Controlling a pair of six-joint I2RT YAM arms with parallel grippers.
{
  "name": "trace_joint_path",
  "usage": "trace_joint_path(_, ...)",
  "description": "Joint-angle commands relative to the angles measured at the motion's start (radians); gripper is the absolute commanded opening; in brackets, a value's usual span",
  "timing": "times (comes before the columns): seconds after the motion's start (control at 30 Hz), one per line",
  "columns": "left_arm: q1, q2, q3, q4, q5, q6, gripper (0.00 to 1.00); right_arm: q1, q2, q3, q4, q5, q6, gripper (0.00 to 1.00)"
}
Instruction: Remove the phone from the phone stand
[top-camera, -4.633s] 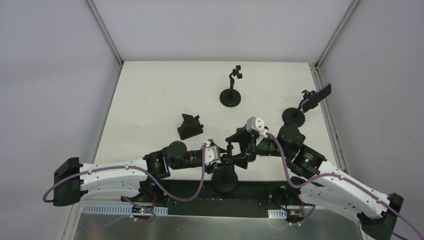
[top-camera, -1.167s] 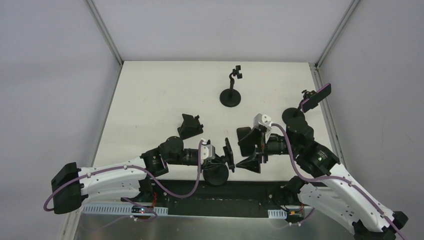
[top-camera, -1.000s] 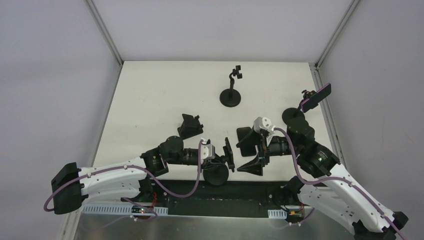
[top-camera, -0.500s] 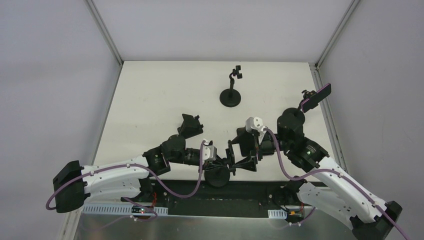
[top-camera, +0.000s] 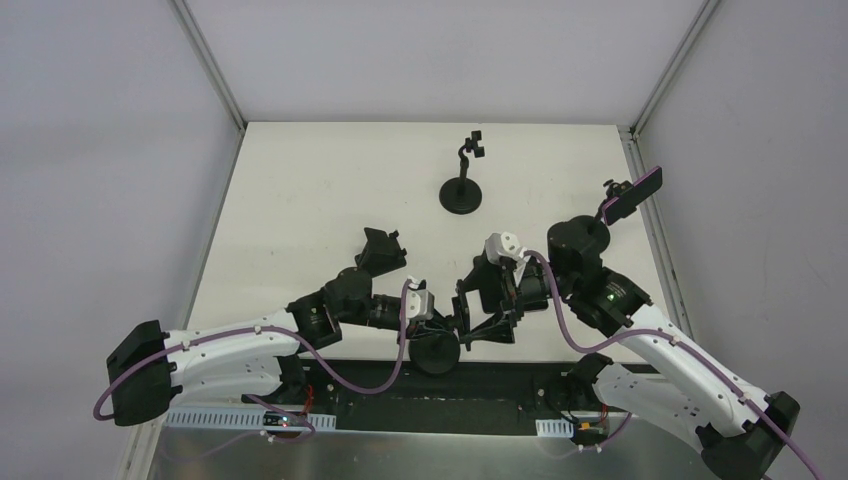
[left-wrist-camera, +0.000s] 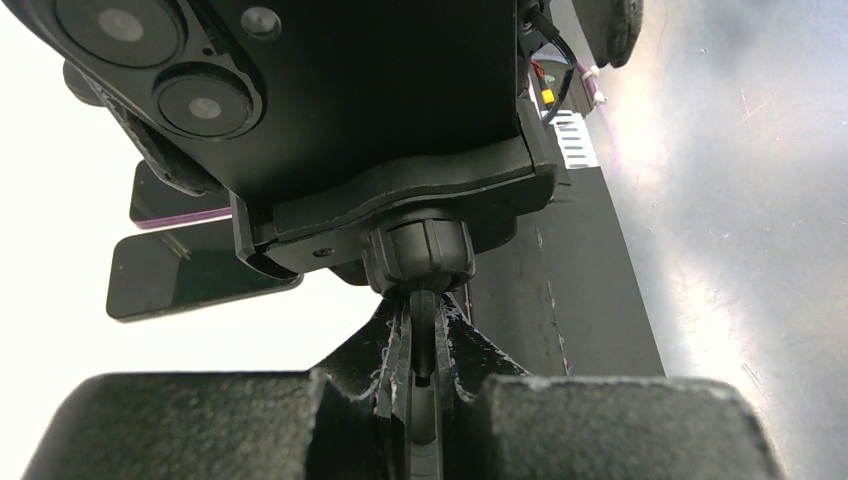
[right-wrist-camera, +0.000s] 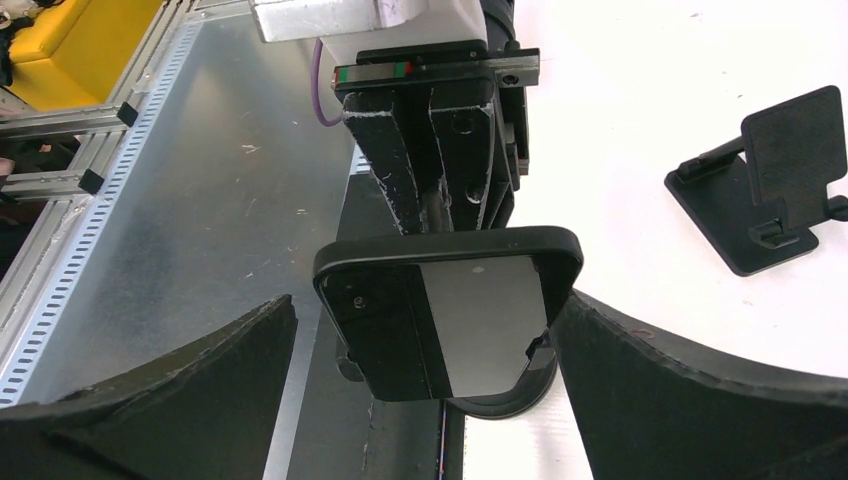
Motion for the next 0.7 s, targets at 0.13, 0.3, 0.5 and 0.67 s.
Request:
trace_joint_path(0.13, 0.006, 0.011, 0.046, 0.039, 0.062, 0.003, 0.00, 0.031, 0.018, 0.032, 0.075, -0.026, 0.007, 0.99)
trace_joint_path(0.3, 0.006, 0.012, 0.048, 0.039, 0.064, 0.002, 0.00, 0.053, 0.025, 0.025, 0.107, 0.005, 0.015, 0.99)
trace_joint_path(0.5, 0.006, 0.013, 0.045, 0.039, 0.062, -0.001, 0.00, 0.055, 0.016, 0.023, 0.123, 0.007, 0.029, 0.95)
trace_joint_path(0.67, 0.005, 0.012, 0.045, 0.039, 0.054, -0.004, 0.00, 0.056, 0.020, 0.026, 0.103, 0.009, 0.036, 0.71)
